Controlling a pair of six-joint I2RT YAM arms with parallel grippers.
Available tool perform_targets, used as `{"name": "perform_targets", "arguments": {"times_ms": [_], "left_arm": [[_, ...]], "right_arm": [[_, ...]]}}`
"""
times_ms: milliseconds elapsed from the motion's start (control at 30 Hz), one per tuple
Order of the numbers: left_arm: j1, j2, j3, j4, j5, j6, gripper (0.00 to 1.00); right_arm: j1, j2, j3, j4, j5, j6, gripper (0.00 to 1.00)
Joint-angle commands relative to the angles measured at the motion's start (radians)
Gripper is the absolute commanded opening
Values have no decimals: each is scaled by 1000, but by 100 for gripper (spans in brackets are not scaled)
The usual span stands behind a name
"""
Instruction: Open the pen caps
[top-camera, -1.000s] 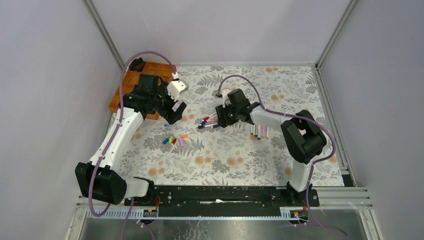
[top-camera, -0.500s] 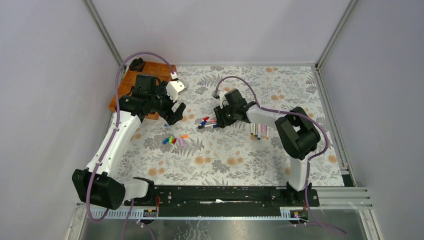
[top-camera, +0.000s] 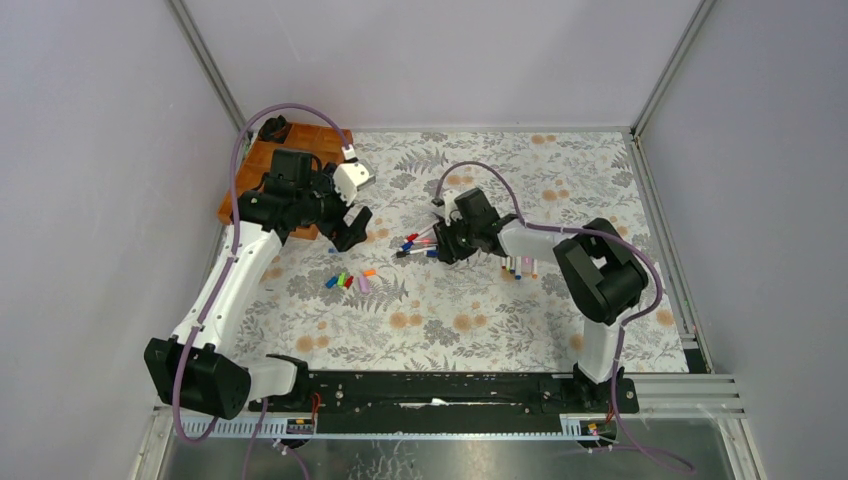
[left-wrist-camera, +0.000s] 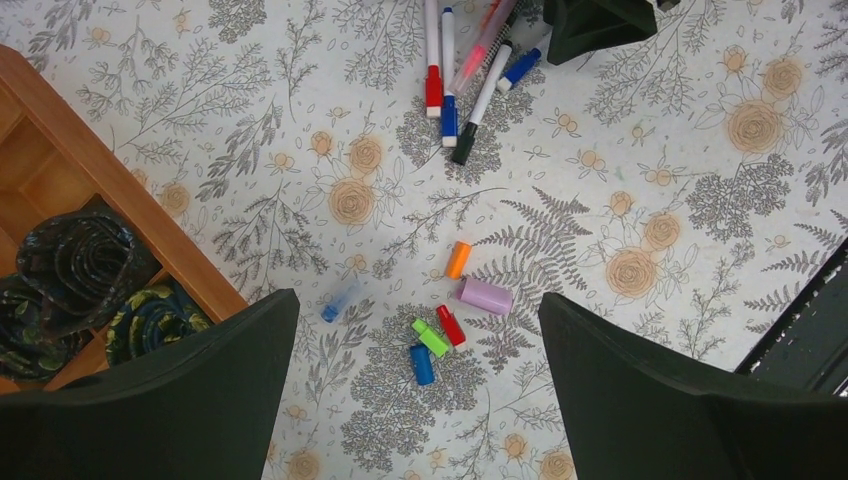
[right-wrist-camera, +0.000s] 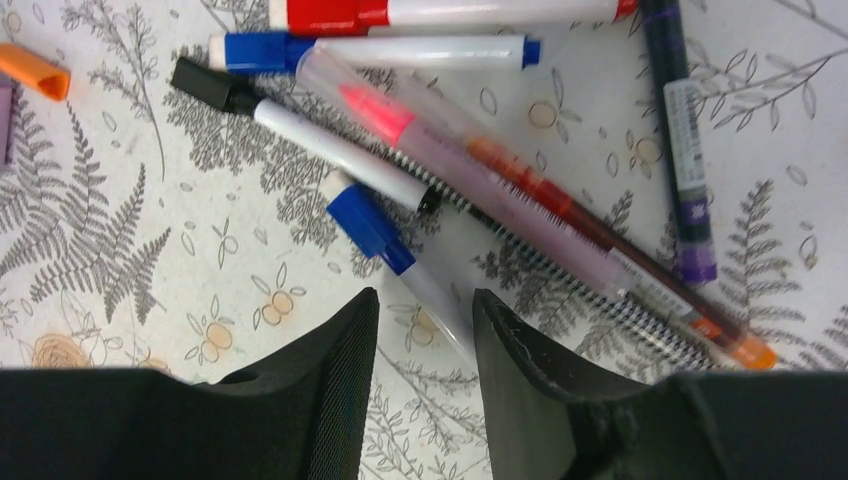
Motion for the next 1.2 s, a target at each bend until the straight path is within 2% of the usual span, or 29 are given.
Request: {"name": "perform_targets", "arguments": {"times_ms": [0, 200, 433, 633, 733, 833, 1033, 1167], "left_arm": [[5, 6, 13, -34, 42, 28, 99], [4, 9, 18, -121, 163, 100, 98], [3, -33, -41, -153, 233, 203, 98], [3, -33, -114, -208, 304, 356, 98], [1, -48, -183, -199, 330, 465, 98], [-21, -58, -240, -172, 324, 539, 99], [-143, -26, -321, -82, 197, 568, 98], [-211, 11, -350, -24, 159, 531, 98]], "right_arm": [[39, -75, -96, -3, 6, 32, 45], [121, -109, -198, 41, 92, 51, 38], [157, -82, -225, 35, 151, 92, 24], [166, -122, -226, 31, 151, 123, 0], [164, -191, -221, 29, 69, 149, 0], [149, -246, -196, 13, -152, 188, 0], [133, -255, -119, -45, -531, 275, 0], [133, -235, -87, -55, -661, 309, 0]]}}
